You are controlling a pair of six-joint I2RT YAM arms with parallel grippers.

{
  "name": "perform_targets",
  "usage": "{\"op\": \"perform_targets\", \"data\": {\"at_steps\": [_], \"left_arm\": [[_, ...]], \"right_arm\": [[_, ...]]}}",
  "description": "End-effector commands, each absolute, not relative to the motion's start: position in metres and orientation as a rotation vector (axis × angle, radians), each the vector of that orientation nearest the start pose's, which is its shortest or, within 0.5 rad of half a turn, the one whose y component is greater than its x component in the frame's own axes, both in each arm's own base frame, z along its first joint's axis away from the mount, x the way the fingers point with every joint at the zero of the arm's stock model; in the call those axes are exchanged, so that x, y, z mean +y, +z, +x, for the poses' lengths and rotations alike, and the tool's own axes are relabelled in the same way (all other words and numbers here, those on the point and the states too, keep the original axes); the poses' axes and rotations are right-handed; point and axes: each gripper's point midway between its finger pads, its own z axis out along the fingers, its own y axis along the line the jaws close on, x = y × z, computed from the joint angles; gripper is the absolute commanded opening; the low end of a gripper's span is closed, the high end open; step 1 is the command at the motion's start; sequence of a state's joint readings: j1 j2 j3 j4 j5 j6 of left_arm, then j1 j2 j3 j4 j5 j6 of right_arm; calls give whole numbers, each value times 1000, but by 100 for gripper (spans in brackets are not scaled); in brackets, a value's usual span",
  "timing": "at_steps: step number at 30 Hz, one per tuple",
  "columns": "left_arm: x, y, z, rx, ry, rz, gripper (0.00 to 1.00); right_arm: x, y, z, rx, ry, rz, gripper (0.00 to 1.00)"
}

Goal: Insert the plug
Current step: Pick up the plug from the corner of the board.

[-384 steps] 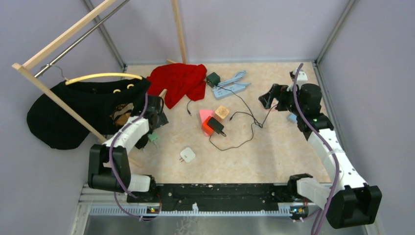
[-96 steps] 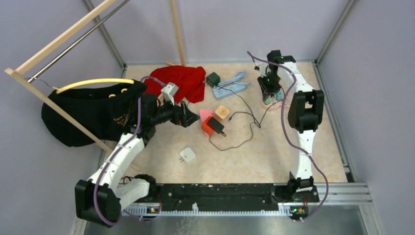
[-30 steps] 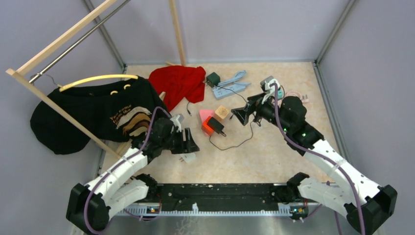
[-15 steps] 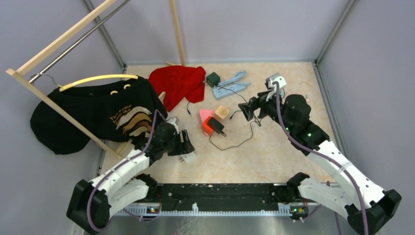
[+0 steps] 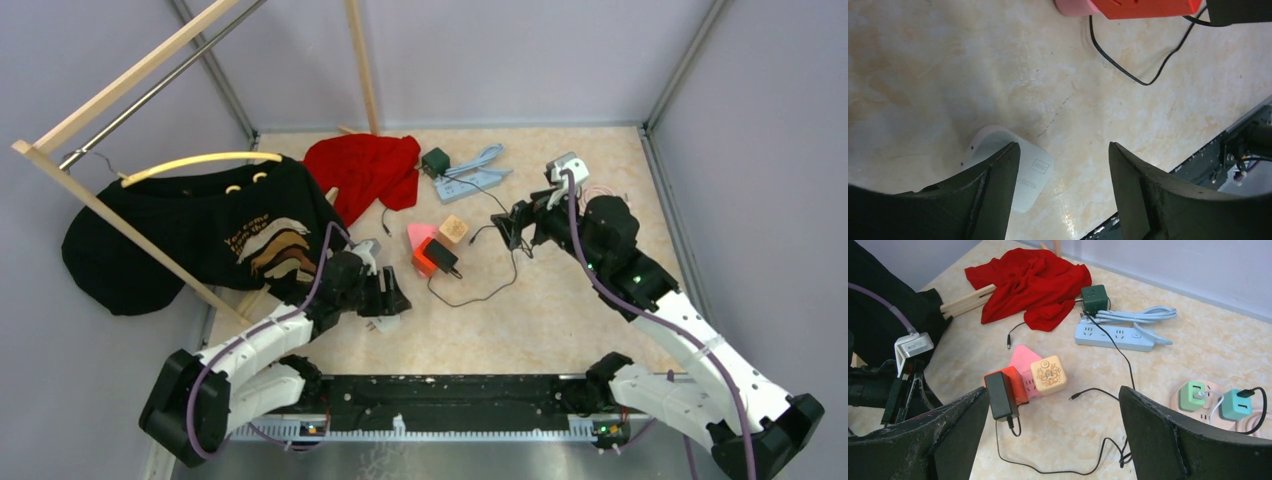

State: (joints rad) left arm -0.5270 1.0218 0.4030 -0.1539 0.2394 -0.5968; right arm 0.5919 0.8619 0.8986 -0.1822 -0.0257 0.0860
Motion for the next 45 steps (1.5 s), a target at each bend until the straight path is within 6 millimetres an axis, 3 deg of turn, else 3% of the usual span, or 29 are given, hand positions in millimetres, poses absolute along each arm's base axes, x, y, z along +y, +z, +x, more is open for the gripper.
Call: {"op": "perform_targets", "data": {"at_steps": [1,4,8,10,13,22,27,31,34,39,45], "left_arm": [[-199,48,181,2478,-894,105,73],[-190,60,193,2429,-799,85,79],[-155,77,219,2341,-539,-31,83],[-144,76,226,2313,-459,-61,83],[-144,68,223,2348,-452,-60,83],[-166,36,193,2525,-597,5,72],[-189,39,174,2506,-785,44,61],[-214,52,164,2453,-954,75,60],[-236,65,159,2384,-1048,160,62],[-261,67,153,2344,-1152,264,63],[-293,73,143,2310,-1266,379,64]], "right_arm": [[188,330,268,1620,522,-436,99],[190,325,268,1630,530,-437,99],[192,323,268,1637,541,-440,99],[192,324,267,1636,543,-440,99],[190,324,266,1637,539,-443,99],[187,317,265,1655,528,-442,99],[168,320,271,1644,479,-286,99],[160,315,267,1666,456,-258,99],[166,306,262,1706,487,-304,96],[190,284,243,1786,650,-378,86],[212,240,214,1916,850,-443,70]]}}
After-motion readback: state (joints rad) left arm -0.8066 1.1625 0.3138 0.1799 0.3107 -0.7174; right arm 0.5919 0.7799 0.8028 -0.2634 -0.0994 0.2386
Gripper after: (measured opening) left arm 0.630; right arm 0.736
